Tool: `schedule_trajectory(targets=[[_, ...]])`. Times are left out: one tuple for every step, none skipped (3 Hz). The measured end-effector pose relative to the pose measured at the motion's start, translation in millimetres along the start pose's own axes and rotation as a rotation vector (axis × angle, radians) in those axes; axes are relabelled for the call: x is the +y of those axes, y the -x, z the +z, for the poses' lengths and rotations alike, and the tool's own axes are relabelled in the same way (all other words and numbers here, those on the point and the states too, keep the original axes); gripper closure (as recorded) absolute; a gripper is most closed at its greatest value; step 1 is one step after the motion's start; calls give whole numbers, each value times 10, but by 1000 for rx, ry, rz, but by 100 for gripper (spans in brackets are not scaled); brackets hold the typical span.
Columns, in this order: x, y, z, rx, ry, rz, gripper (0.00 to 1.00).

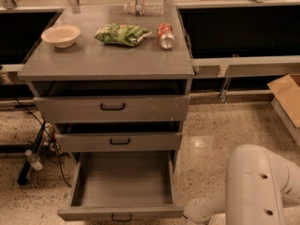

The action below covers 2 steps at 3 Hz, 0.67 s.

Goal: Close bottom drawer

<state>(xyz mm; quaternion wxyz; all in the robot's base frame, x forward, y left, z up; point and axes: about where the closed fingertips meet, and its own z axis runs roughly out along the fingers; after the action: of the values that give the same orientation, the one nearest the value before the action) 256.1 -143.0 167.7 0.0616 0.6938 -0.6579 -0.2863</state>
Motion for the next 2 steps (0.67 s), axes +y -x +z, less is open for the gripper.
schedule_trajectory(targets=[[-73,334,-96,6,-44,-47,100],[-74,334,-95,6,-44,-47,100]])
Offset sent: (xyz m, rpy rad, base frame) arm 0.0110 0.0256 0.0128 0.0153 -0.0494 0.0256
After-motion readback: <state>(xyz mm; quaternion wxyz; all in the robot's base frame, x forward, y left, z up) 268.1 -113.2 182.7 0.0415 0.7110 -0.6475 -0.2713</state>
